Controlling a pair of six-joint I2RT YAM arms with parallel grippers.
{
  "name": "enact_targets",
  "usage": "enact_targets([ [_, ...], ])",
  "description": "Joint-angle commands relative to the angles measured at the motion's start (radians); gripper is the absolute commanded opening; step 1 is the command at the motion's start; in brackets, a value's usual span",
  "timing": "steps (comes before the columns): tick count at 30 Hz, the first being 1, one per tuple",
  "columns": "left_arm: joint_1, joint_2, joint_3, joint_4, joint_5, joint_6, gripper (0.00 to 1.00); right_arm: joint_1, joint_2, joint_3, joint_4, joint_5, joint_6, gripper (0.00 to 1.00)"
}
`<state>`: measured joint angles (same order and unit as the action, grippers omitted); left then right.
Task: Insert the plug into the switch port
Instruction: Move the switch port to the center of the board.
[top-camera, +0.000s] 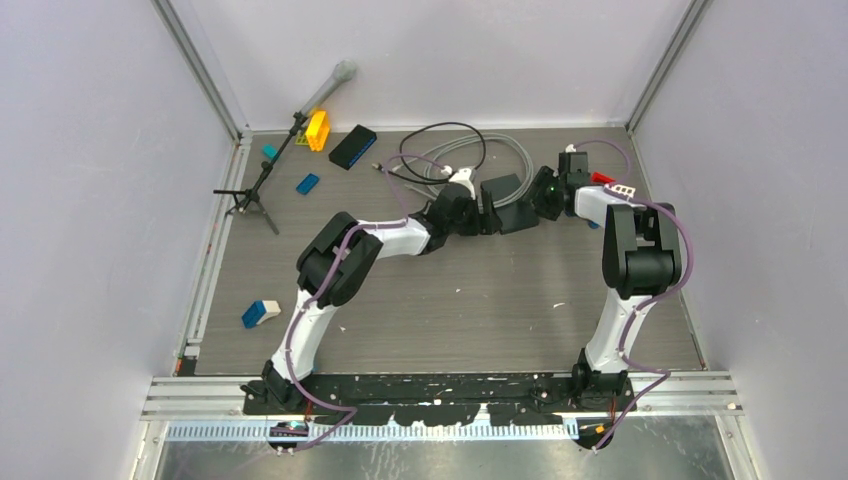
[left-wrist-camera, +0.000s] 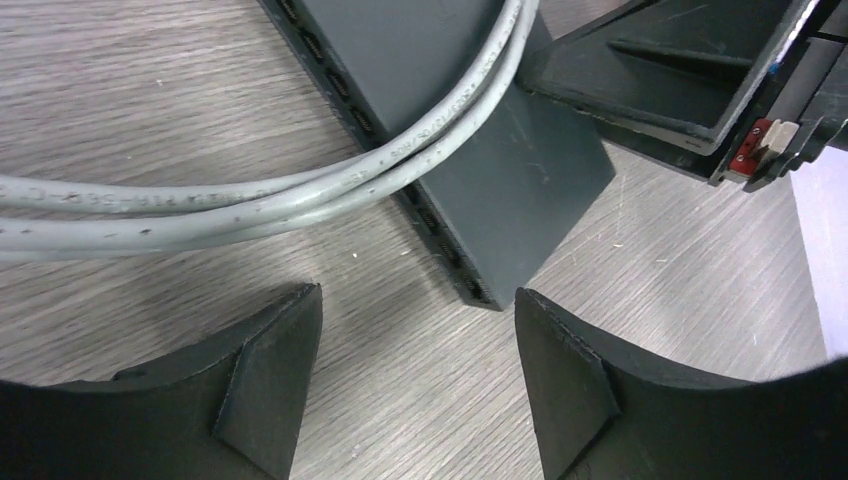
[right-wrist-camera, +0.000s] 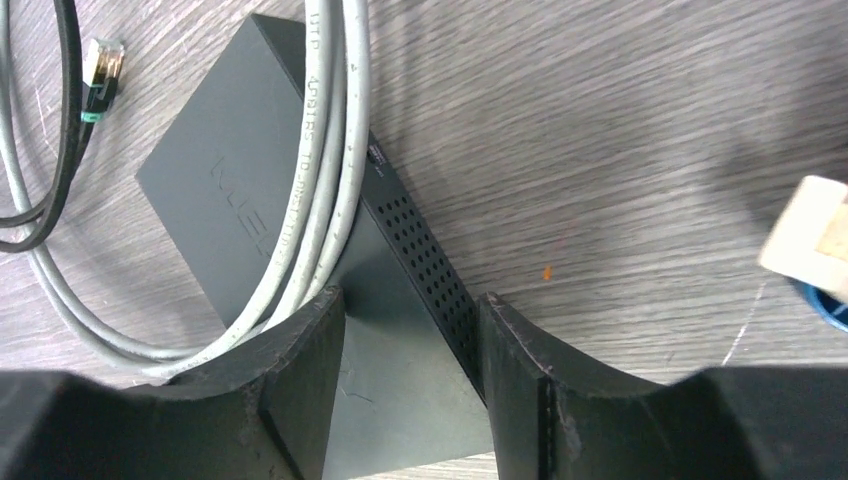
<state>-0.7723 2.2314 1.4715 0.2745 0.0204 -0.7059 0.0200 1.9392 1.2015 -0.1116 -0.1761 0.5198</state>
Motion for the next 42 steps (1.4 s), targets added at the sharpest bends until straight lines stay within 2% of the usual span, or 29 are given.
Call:
enact_targets([
  [1, -0.005, 0.011, 0.018, 0.046, 0.053, -0.018, 0.72, 0.033, -0.052, -0.023, -0.061, -0.062, 0.015, 0.54],
  [4, -0.005, 0.016, 0.021, 0.049, 0.07, -0.019, 0.72, 0.062, -0.072, -0.051, -0.06, -0.05, 0.017, 0.53],
  [9, -0.005, 0.008, -0.023, 0.067, 0.071, -0.019, 0.65, 0.119, -0.099, -0.104, -0.047, -0.031, 0.022, 0.51],
  [14, -0.005, -0.031, -0.107, 0.074, 0.062, -0.009, 0.53, 0.189, -0.117, -0.155, -0.023, -0.029, 0.04, 0.48],
  [18, -0.005, -0.114, -0.221, 0.075, 0.052, -0.007, 0.48, 0.27, -0.169, -0.21, -0.014, 0.012, 0.06, 0.46],
  [28, -0.056, -0.398, -0.565, 0.013, 0.024, -0.025, 0.47, 0.483, -0.43, -0.498, 0.084, 0.167, 0.221, 0.45],
  [33, -0.106, -0.537, -0.733, -0.039, -0.009, -0.065, 0.46, 0.639, -0.534, -0.614, 0.106, 0.264, 0.322, 0.45],
  [39, -0.156, -0.756, -0.861, -0.218, -0.12, -0.1, 0.46, 0.856, -0.643, -0.727, 0.142, 0.385, 0.47, 0.46],
  [42, -0.156, -0.859, -0.874, -0.338, -0.204, -0.082, 0.52, 0.93, -0.673, -0.761, 0.159, 0.381, 0.505, 0.48],
])
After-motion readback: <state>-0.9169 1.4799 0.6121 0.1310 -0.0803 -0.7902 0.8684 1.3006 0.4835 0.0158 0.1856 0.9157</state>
